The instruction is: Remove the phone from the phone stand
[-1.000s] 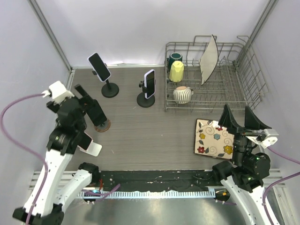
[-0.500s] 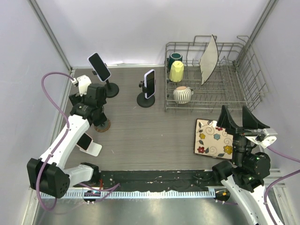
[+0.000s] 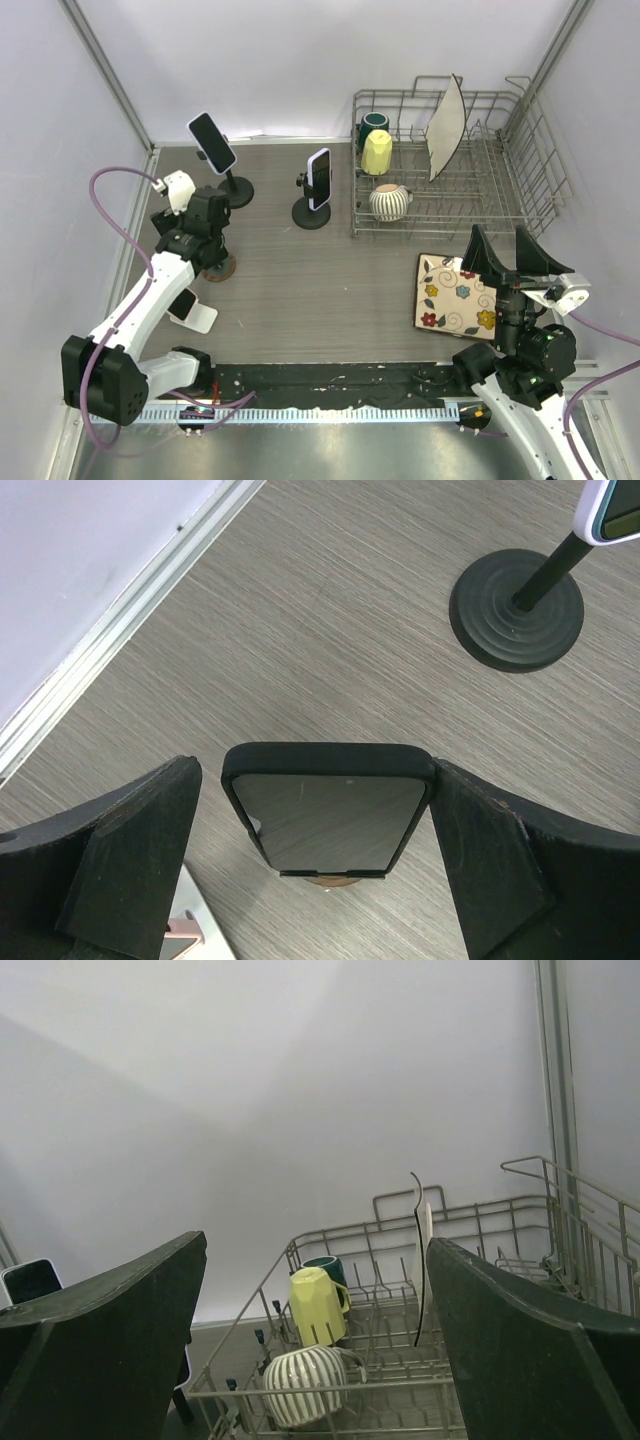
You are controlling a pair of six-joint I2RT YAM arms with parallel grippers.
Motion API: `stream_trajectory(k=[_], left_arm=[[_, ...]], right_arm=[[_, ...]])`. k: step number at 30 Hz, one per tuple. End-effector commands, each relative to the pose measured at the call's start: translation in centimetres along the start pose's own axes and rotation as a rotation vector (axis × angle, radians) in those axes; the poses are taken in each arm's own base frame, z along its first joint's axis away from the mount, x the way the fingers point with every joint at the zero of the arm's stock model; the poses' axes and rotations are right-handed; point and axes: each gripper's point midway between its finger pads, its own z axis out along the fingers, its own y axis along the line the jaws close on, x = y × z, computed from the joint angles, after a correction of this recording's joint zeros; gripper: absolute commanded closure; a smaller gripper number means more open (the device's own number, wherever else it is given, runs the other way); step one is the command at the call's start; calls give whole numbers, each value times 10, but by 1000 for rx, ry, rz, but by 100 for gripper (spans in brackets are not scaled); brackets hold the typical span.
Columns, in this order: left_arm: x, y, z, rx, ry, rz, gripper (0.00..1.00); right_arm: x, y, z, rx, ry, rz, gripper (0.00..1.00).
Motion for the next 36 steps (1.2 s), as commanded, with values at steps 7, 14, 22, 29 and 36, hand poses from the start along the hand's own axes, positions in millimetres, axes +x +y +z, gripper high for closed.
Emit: stream_trajectory(k=[7,14,22,29,36], left_arm=[[-4,-7,6,-1,-51,-132,0],[7,-9,8,17,-43,-170,0],[8,-7,5,24,-39,-175,16],[-7,-2,-5,40,-71,-188,38],[-19,0,-13,62,-94,-197,63]], right_arm=[[-7,-1,0,7,-17,9,3],[-7,-2,0,11,-14,8,3],[-7,-2,0,14,-12,8,3],[-7,-2,0,15,-12,10,3],[-8,-1,0,11,-7,11,3]])
